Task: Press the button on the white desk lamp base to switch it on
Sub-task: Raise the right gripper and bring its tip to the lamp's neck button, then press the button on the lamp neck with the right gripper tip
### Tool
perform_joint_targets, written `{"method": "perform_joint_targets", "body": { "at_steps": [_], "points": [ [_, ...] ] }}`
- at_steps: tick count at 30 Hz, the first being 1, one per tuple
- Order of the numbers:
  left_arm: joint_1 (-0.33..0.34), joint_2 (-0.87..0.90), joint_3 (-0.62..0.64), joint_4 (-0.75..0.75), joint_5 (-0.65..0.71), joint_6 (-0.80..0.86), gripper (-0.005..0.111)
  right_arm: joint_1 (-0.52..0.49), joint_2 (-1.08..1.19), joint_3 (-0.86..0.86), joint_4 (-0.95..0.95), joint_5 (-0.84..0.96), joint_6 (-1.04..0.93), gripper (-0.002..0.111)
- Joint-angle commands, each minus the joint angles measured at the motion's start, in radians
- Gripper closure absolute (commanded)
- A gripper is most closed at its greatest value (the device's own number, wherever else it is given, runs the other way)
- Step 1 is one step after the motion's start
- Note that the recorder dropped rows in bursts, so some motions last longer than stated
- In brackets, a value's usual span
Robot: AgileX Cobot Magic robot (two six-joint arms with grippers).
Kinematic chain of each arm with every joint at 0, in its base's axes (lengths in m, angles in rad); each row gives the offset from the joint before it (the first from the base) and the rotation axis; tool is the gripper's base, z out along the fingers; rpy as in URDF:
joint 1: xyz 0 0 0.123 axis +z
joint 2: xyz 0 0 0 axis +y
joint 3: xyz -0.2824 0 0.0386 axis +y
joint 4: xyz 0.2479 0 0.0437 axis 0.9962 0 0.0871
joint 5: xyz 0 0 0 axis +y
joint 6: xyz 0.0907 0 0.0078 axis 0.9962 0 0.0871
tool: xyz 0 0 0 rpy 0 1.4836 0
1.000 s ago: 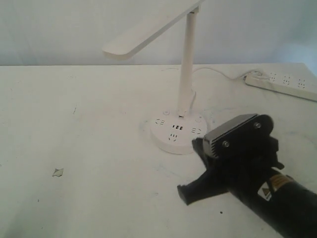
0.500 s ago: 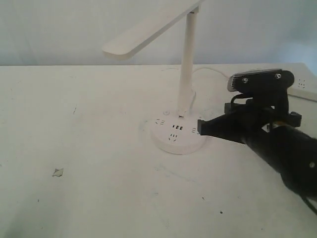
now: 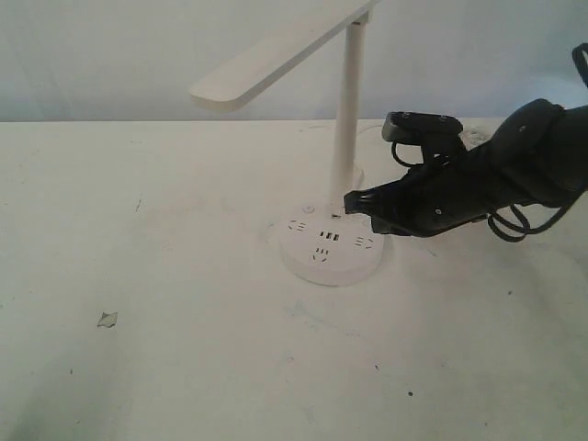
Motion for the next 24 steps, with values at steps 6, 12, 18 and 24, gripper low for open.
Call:
{"method": "perform_joint_targets", "body": {
  "at_steps": [6,12,18,24],
  "points": [
    [0.000,-0.004,0.001,-0.006,0.007,-0.001,0.107,-0.009,0.093,-0.101,-0.010,-0.008,-0.035,0.108],
    [0.000,-0.004,0.001,-0.006,0.007,-0.001,0.107,-0.009,0.157,-0.142,-0.010,-0.004,-0.035,0.108],
    [0.000,-0.004,0.001,-0.006,0.007,-0.001,0.107,-0.009,0.177,-0.158,-0.010,-0.019,-0.035,0.108],
    [0.000,-0.004,0.001,-0.006,0.007,-0.001,0.107,-0.009,0.177,-0.158,-0.010,-0.052,-0.035,0.108]
  ]
}}
